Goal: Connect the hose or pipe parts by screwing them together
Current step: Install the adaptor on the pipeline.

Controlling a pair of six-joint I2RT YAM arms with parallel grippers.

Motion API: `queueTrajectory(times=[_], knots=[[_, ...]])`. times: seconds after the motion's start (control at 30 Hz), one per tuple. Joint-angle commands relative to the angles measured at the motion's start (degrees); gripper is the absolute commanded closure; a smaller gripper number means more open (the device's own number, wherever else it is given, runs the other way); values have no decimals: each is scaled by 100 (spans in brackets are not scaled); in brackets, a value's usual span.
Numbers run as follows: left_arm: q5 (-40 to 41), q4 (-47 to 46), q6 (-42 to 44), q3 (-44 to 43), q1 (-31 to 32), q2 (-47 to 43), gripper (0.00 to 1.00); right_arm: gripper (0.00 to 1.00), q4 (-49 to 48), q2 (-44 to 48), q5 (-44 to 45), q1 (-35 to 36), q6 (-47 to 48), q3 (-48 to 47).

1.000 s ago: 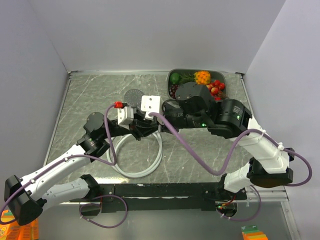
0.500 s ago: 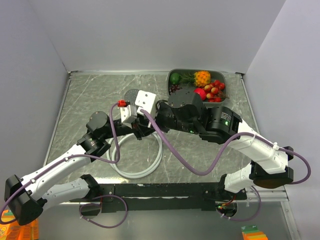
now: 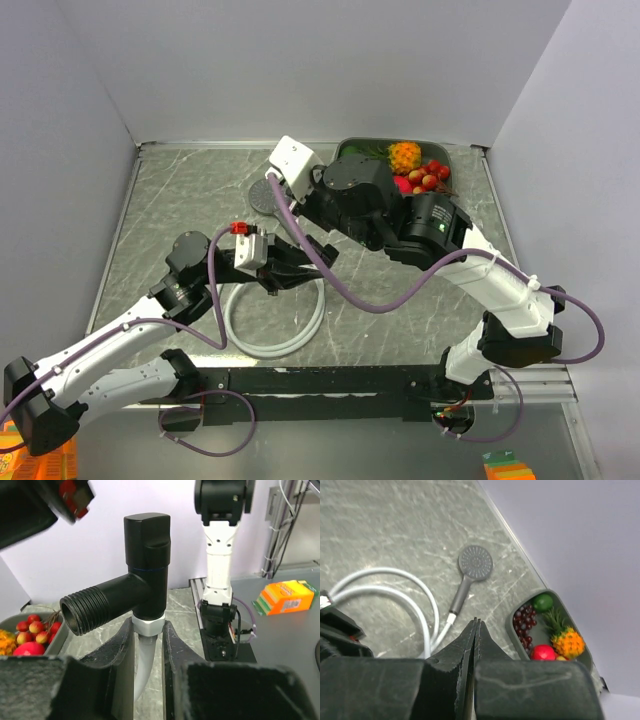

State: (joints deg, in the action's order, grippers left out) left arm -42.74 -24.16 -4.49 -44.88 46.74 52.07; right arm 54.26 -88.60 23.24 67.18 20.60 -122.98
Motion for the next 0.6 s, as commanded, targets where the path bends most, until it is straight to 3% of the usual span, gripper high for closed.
queueTrajectory(times=[0.0, 0.13, 0.3, 0.57], knots=[[-454, -19, 335, -91, 11, -180, 99, 100, 77, 193, 278, -46, 14, 107], [-752, 324, 388, -108, 10, -163, 99, 100, -248, 754, -591, -257, 198, 352], [-991, 527, 309, -126, 19, -22, 99, 100, -741, 1371, -2849, -776, 155, 924], [-1017, 272, 256, -170, 19, 101, 99, 100, -504, 1406, -4327, -1109, 357, 1521]])
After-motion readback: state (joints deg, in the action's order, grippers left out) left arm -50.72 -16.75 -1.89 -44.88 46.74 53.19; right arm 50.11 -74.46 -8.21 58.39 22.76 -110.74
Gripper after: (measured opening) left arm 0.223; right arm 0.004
